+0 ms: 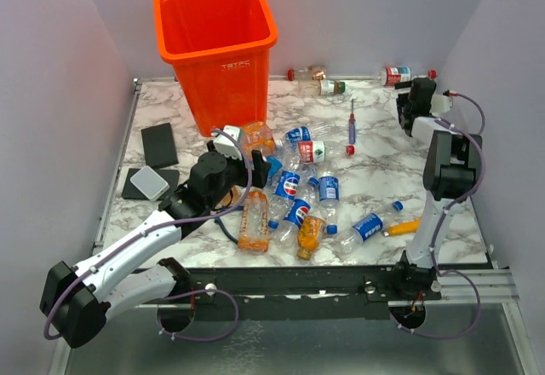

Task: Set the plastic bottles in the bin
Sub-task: Pick up the plastic bottle from the corner of the board.

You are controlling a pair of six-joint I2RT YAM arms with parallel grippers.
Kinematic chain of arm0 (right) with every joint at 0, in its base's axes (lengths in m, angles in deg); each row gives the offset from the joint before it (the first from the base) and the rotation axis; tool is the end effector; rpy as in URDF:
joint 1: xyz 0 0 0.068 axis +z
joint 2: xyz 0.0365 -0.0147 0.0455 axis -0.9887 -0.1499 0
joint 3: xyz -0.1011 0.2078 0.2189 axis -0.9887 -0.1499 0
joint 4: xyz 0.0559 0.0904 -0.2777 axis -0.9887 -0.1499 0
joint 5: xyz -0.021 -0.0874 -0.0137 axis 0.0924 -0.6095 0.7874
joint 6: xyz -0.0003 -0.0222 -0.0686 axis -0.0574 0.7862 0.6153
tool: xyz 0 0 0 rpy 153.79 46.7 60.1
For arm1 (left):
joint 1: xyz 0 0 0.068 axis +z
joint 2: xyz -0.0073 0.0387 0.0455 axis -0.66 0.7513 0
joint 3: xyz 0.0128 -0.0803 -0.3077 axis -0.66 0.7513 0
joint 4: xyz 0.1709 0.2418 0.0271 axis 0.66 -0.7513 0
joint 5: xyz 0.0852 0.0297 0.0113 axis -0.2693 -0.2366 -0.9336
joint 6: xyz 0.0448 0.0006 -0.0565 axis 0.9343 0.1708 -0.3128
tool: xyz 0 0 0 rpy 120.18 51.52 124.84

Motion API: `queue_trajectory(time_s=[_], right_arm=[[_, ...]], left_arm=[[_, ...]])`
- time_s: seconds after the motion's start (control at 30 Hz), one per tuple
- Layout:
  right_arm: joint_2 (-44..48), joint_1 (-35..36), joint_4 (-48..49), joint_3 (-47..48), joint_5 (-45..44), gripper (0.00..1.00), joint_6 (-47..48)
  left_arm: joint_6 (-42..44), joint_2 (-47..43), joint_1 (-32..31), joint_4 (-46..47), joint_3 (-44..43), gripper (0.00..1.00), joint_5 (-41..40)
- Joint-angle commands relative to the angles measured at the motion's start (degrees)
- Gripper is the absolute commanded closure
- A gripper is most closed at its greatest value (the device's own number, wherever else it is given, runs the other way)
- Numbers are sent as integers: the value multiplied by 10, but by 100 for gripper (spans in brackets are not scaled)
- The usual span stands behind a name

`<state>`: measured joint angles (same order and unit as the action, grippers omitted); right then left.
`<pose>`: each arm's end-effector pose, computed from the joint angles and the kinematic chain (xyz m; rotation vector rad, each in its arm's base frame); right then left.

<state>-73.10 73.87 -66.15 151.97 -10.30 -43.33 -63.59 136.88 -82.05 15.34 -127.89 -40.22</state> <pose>0.5349 -0.0848 0.1987 1.3685 1.4951 0.4401 0.2031 -0.1599 0.3160 0.2228 1.8439 -0.5518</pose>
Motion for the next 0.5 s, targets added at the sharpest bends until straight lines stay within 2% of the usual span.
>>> queue_trajectory(time_s=[0.0, 0.13, 0.47], right_arm=[[-97, -11, 14, 115, 24, 5, -27], [-184, -14, -20, 227, 30, 5, -29], [-307, -20, -23, 354, 71, 6, -66]], left_arm=[[27, 7, -2, 30, 9, 1, -3], [35, 22, -2, 35, 10, 1, -5], [45, 52, -1, 36, 6, 1, -3]])
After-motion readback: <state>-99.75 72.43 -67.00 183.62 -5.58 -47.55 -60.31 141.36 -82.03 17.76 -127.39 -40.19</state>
